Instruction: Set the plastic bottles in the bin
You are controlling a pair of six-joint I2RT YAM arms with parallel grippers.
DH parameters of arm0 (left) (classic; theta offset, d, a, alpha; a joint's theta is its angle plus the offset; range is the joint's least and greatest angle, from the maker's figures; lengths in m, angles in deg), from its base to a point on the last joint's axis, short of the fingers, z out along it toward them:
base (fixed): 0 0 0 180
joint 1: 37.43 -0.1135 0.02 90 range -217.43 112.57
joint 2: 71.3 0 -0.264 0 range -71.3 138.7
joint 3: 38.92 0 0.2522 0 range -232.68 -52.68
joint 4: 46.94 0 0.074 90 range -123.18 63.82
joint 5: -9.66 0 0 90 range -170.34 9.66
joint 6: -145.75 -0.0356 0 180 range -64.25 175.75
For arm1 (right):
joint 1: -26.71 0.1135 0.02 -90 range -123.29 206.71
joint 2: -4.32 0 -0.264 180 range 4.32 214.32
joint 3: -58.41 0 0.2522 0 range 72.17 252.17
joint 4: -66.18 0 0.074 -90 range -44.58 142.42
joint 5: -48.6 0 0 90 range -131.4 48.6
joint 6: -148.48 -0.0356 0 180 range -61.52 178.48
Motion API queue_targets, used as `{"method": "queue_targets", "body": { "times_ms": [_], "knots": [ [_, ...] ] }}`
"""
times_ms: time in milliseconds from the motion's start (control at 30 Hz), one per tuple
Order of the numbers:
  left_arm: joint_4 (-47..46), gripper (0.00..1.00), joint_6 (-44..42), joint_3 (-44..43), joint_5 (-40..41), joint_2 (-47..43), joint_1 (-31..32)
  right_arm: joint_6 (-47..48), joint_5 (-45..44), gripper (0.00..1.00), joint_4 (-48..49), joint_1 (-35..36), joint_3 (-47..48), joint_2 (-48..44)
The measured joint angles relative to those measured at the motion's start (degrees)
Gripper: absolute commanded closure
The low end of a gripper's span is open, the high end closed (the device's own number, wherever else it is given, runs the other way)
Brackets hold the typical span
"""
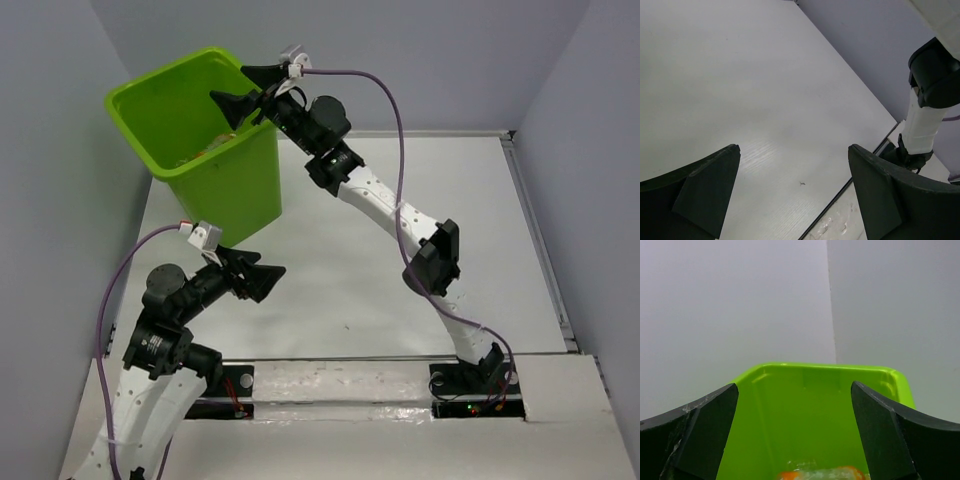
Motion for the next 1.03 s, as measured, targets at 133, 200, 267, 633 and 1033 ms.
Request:
{"method": "queue_targets", "body": {
  "times_ms": [133,200,267,633,1033],
  "knots": [
    [-0.9,0.01,-0.5,0.0,0.2,0.7,-0.3,-0.2,2.5,0.00,-3.5,-0.2,-2.8,-7.0],
    [-1.2,0.01,-0.8,-0.3,0.4,1.4,-0.3,0.1,3.8,0.00,-5.1,-0.2,-7.8,-12.9],
    [-1.7,0.01,-0.8,-1.0,0.7,2.3,-0.3,0.6,4.4,0.00,-6.8,-0.2,-13.1,-19.3],
    [-13.7,0.01,1.8,-8.0,1.6,8.9,-0.3,3.2,-7.5,0.00,-9.9,-0.2,-71.7,-75.3],
    [-23.2,0.01,7.1,-9.7,4.3,10.6,-0.3,-7.2,-23.8,0.00,-27.3,-0.2,-109.5,-123.1]
  ]
}}
